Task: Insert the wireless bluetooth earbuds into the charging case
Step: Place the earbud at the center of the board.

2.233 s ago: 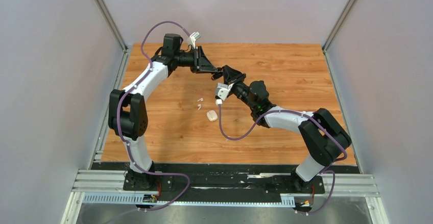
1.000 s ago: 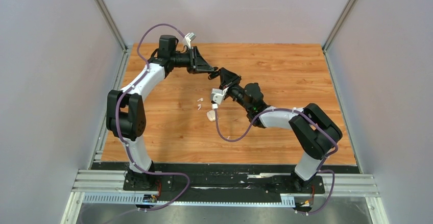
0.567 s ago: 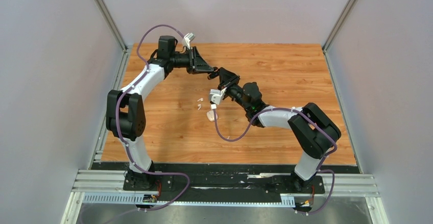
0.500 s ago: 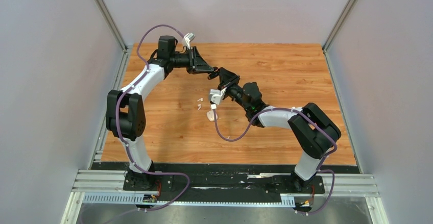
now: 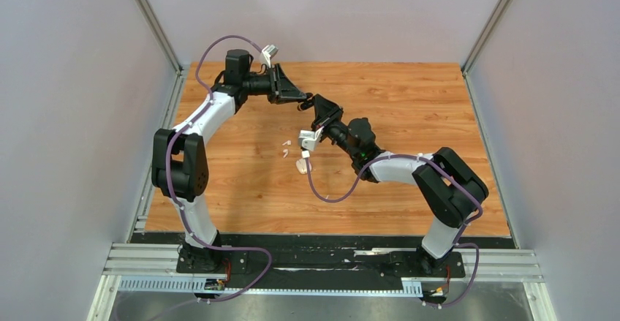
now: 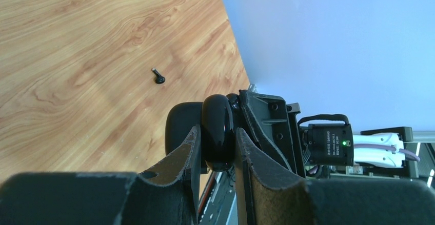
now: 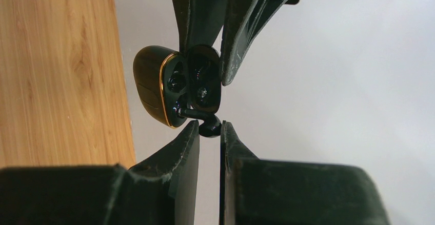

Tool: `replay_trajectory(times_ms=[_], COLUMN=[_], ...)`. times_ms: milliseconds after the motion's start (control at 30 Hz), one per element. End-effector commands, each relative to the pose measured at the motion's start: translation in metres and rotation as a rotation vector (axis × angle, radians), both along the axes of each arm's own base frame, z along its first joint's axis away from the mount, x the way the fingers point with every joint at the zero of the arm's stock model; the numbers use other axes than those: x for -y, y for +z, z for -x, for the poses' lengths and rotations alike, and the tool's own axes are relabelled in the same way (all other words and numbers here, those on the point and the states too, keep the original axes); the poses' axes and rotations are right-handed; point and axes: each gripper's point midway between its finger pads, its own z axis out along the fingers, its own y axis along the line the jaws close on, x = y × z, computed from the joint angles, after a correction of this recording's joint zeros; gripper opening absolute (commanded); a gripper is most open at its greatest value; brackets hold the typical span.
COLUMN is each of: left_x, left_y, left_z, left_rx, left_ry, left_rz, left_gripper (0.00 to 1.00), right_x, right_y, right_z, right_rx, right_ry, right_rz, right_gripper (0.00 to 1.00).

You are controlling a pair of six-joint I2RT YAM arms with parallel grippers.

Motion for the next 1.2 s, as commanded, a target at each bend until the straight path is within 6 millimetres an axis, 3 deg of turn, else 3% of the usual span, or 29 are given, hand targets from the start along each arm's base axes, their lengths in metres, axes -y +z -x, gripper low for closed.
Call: replay_trajectory(times_ms=[0,200,433,567,833,1033,1100,1167], left_x=[0.001,0.001,0.001,0.001,-0.002,-0.017,-0.023,-0.03], left_y=[0.037,0.037,0.035,0.034,0.026,-0.001,-0.011,-0.02], left_z=[0.013,0.011,0.01,0.009,0.006,-0.001,-0.003,-0.008], left_rx=[0.073,0.059,0.032,0.029,0.011,-0.004,0.008,0.027], left_ry=[-0.044,-0.043,-0.034,-0.032,-0.006,0.082,0.108,0.147], left_rz=[0.058,0.081,0.099,0.101,0.063,-0.079,-0.14,-0.206], left_gripper=[0.0,0.0,0.0,0.0,0.0,0.0,0.0,0.0], right_x=[-0.015,-0.017,-0.019,-0.018,-0.009,0.019,0.036,0.06], right_y=[-0.002,-0.004,-0.007,-0.007,0.008,0.034,0.026,0.003], right_z=[0.005,0.007,0.012,0.011,0.004,-0.016,-0.02,-0.021], right_rx=[0.015,0.012,0.004,-0.006,0.027,0.024,-0.001,-0.084], right_ry=[0.037,0.043,0.054,0.045,-0.001,-0.145,-0.218,-0.296], right_rz=[0.027,0.04,0.048,0.041,0.011,-0.04,0.002,0.087], right_gripper=[0.0,0.1,0.15,0.01,0.0,0.0,0.0,0.0])
